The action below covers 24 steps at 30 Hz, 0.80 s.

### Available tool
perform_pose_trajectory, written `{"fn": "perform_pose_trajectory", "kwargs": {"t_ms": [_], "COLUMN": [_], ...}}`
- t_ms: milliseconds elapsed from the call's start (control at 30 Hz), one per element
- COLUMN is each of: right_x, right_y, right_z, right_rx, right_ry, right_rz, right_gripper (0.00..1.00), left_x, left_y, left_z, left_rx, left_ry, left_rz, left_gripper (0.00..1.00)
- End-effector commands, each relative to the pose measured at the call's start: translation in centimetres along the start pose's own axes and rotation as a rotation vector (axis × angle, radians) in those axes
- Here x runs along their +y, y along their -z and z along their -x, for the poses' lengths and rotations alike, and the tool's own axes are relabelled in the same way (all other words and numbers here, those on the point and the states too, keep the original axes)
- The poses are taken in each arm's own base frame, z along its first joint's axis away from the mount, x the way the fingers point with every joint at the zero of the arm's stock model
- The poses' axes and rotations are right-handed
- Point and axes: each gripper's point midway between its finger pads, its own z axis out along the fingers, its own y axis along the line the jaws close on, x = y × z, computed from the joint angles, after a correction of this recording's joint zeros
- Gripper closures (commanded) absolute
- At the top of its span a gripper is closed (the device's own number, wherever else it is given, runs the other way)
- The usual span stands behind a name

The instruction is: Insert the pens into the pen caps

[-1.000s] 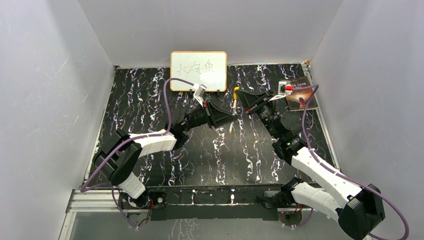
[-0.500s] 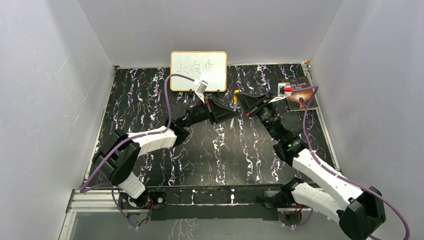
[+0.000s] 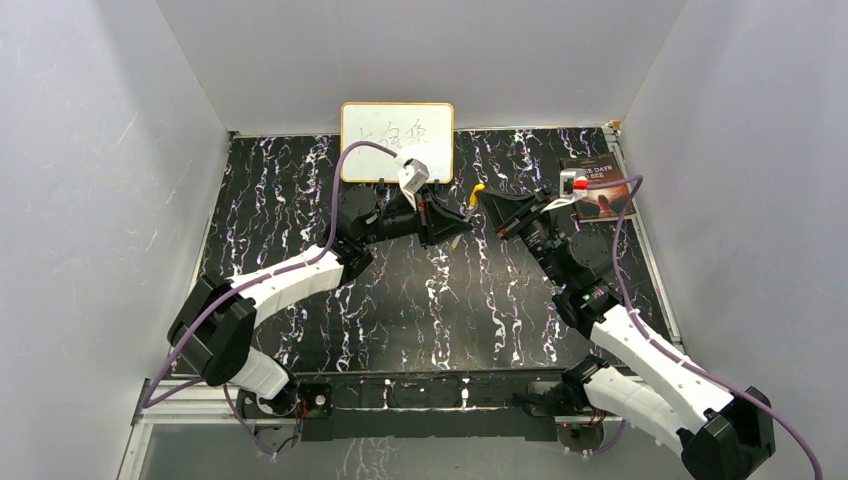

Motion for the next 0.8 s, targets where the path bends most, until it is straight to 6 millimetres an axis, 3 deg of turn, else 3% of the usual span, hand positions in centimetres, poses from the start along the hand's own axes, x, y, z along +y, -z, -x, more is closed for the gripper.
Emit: {"fn": "perform_pose_trajectory", "kwargs": {"t_ms": [0, 467, 767], "right_x": [1.1, 1.1, 1.6], "right_y": [0.1, 0.1, -0.7], "right_z": [0.6, 2.2, 2.7], "right_rx": [0.016, -0.010, -0.015], "right_ry": [0.062, 0.123, 0.134], "right_rz": [0.039, 0.008, 0.022], "right_gripper": [0.97, 0.68, 0.62], "left_x": [-1.3, -1.8, -2.1], "left_y": [0.1, 0.0, 0.2], "left_z": [3.2, 2.8, 1.8], "left_rx": [-0.039, -0.026, 0.011], "left_ry": [-0.159, -0.127, -0.104], "left_rz": [-0.037, -0.072, -0.099], "left_gripper": [1.00, 1.00, 1.00]}}
